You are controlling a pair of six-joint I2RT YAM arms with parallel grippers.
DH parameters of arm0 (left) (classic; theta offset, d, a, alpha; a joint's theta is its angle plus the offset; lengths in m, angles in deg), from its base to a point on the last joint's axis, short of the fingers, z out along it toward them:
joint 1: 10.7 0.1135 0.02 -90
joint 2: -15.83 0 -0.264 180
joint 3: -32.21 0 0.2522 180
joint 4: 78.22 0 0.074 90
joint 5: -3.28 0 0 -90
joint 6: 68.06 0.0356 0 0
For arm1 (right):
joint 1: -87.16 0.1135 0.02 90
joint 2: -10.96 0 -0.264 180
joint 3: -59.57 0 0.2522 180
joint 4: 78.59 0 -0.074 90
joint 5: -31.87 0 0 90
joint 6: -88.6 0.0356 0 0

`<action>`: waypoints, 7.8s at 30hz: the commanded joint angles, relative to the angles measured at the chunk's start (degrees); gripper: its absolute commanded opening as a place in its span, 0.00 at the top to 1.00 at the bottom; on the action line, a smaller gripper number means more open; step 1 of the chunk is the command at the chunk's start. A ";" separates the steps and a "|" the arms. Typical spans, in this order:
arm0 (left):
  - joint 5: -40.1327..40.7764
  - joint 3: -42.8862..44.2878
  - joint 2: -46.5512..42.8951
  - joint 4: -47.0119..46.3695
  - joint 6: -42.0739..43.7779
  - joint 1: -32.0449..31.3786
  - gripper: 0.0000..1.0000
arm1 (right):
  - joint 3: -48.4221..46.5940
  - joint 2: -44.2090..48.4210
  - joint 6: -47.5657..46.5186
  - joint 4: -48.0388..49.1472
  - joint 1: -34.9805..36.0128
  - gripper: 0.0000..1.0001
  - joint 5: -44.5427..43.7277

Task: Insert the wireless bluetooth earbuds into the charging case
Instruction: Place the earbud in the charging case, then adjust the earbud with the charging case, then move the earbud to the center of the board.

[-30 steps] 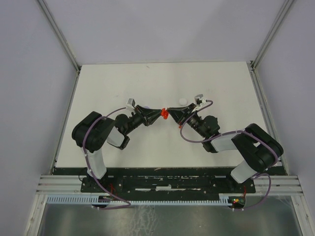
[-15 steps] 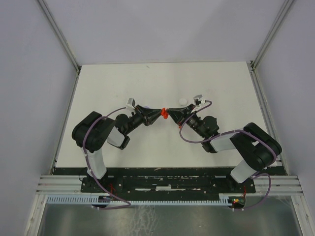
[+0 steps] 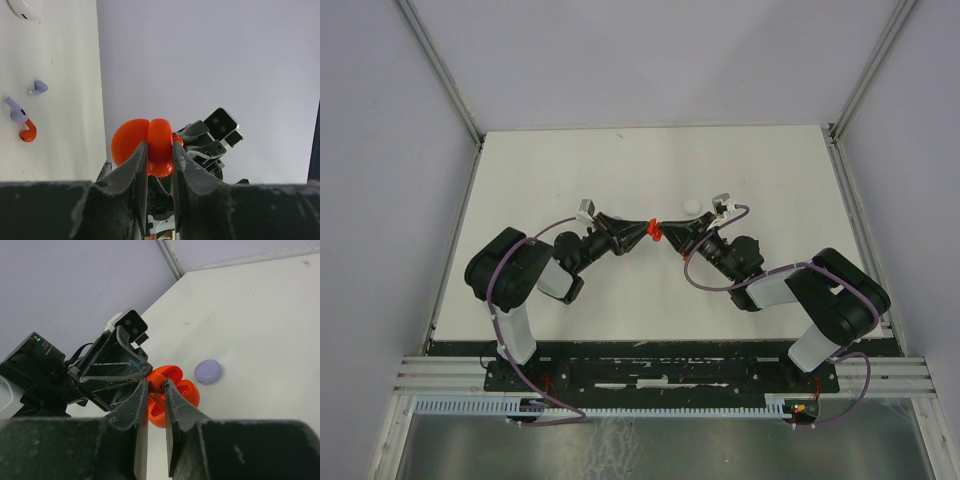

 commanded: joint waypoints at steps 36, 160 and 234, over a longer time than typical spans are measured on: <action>0.26 3.16 -1.46 -11.44 -4.88 -0.15 0.97 | 2.95 5.29 -1.80 3.18 0.26 0.67 -2.27; 2.43 -3.82 0.07 -11.48 -1.98 2.24 0.97 | -26.80 15.97 -15.79 -86.32 6.20 0.37 -43.61; -0.98 -8.84 -4.93 -11.50 -2.73 9.51 0.97 | -50.28 -16.12 -15.80 -108.63 9.45 0.00 -40.07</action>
